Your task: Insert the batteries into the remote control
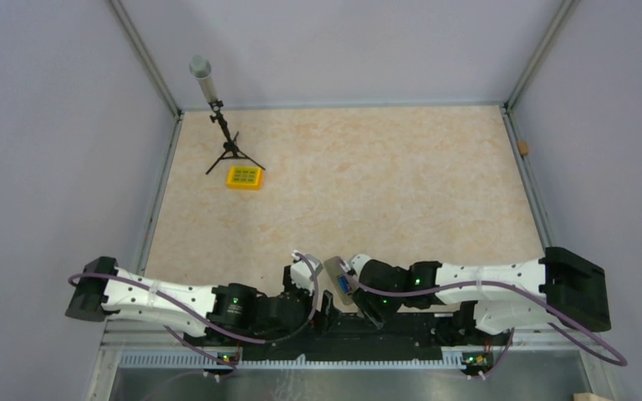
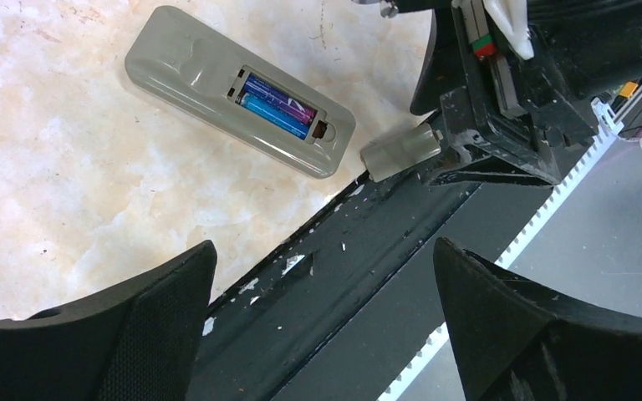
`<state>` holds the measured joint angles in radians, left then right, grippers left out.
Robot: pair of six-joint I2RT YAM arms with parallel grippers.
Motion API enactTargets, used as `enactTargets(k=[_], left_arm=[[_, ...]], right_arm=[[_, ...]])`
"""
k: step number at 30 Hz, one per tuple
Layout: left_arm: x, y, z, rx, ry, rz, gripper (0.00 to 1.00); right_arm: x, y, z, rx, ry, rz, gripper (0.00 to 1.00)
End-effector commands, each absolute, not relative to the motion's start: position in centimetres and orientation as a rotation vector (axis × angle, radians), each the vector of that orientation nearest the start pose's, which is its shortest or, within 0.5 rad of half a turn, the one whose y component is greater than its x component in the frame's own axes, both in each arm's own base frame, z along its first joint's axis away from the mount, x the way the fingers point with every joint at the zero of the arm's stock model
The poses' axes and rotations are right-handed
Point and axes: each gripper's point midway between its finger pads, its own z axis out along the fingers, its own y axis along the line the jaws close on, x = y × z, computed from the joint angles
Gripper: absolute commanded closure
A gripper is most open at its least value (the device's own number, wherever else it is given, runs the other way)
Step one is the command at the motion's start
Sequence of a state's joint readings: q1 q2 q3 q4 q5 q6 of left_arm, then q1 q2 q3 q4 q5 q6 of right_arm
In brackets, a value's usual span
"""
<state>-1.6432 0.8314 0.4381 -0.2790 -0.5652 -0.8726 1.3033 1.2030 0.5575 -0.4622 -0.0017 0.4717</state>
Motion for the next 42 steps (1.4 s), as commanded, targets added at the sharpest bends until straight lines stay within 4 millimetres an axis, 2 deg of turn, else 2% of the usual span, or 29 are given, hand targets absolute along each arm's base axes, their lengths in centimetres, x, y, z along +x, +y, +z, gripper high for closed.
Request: enactTargets(k=[1,10,19,25,38,42], left_arm=[[5.1,-27.1,10.7,0.515,2.152,-0.859,0.01],[5.2,-27.1,10.6,0.517,2.158,-0.846,0.01],[5.4,-27.0,10.4,0.505,2.162,-0.840,0.01],[5.6,-27.1,10.3,0.483,2.163,-0.849,0.01],[6.0,-27.0,10.1,0.442,2.171,-0.891,0.01],[6.1,-26.9,10.0,0.435,2.171,-0.891,0.01]], right_arm=[[3.6,25.0,3.3,-1.183,2.508,0.600,0.45],[2.9,24.9,2.9,-1.231,2.505,0.566,0.48],[4.1,24.6,3.1,-1.195,2.470,0.441,0.55],[4.0,24.3,3.3,-1.218,2.454,0.379,0.59],[3.6,24.2,2.4,-1.253,2.464,0.345,0.59],[3.3,24.4,2.3,-1.264,2.463,0.358,0.64]])
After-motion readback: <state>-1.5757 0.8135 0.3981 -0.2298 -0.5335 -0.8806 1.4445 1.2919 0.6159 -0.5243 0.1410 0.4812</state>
